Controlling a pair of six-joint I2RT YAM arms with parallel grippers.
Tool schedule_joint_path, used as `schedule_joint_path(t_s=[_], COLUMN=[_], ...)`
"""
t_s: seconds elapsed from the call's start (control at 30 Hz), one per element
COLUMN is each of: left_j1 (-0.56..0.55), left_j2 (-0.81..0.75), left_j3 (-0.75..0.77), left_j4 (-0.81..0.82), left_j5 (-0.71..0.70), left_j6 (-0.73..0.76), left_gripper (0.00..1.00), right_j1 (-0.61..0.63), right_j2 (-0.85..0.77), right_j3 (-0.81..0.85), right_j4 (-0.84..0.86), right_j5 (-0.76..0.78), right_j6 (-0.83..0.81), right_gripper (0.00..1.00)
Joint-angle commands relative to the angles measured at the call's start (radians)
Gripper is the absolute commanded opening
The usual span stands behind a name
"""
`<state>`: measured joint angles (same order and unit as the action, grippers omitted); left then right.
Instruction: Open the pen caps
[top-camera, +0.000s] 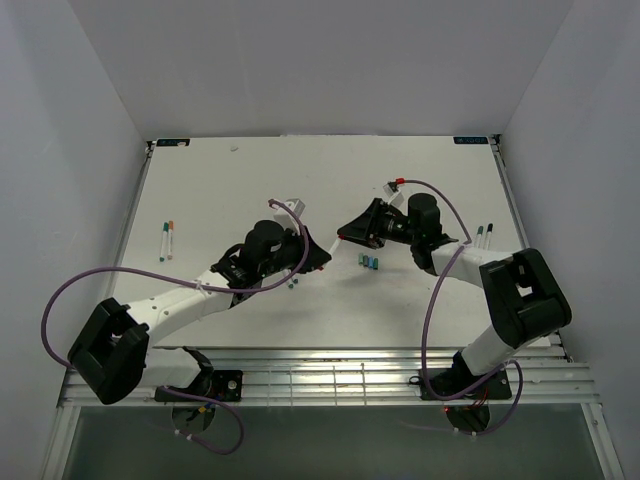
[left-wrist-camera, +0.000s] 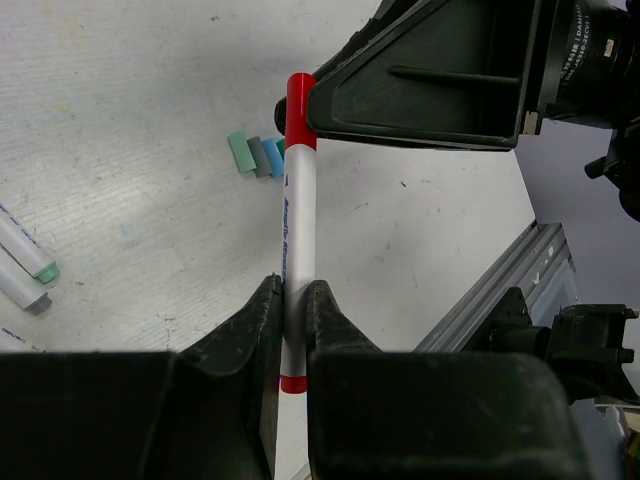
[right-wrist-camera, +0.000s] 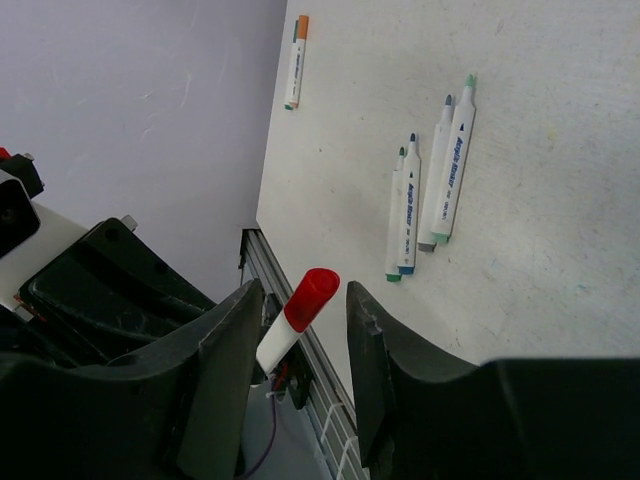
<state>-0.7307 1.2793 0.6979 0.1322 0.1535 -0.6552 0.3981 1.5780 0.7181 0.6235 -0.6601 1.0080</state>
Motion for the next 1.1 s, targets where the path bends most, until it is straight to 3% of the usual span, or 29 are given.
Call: schedule_joint_path(t_s=[0.0,0.27,0.4,0.43,0.47,0.5,0.73,0.87,1.07], left_j1=[-0.006,-0.010,-0.012,-0.010,-0.010,-0.012,-0.012,-0.010,-0.012], left_j2=[-0.044,-0.044,-0.049,-0.049,-0.048,-0.047,-0.052,-0.021,0.035], left_j3=[-0.008,-0.012,-0.023,-0.026,-0.028,-0.029,-0.051,-0.041,-0.014], left_j4=[0.023,0.032,0.043,0.044,0.044,0.044,0.066,0.073,0.086], left_j5=[0.004,0.017,0.030,0.052,0.063,0.067,0.098,0.121,0.187], left_j6=[-0.001,-0.006,-0.001,0.003,0.012,0.012,0.028,0.029,0.026], left_gripper=[0.00,0.00,0.00,0.04,0.14,0.31,0.56,0.54,0.27], right_j1=[0.011,0.033,0.035,0.038,0.039,0.042,0.053,0.058,0.073], right_j2=[0.016,0.057,0.068,0.068,0.063,0.062,0.048,0.050,0.065], right_j3=[-0.002,-0.009,-0.016,-0.017,-0.019,-0.020,-0.031,-0.031,-0.026], right_j4=[0.088,0.168,0.196,0.197,0.199,0.203,0.249,0.272,0.295], right_j5=[-0.021,-0.027,-0.027,-0.024,-0.022,-0.026,-0.052,-0.067,-0.079], right_j6=[0.029,0.079,0.095,0.096,0.095,0.098,0.129,0.141,0.146], right_gripper=[0.44,0.31,0.08,0.08,0.08,0.08,0.08,0.08,0.08])
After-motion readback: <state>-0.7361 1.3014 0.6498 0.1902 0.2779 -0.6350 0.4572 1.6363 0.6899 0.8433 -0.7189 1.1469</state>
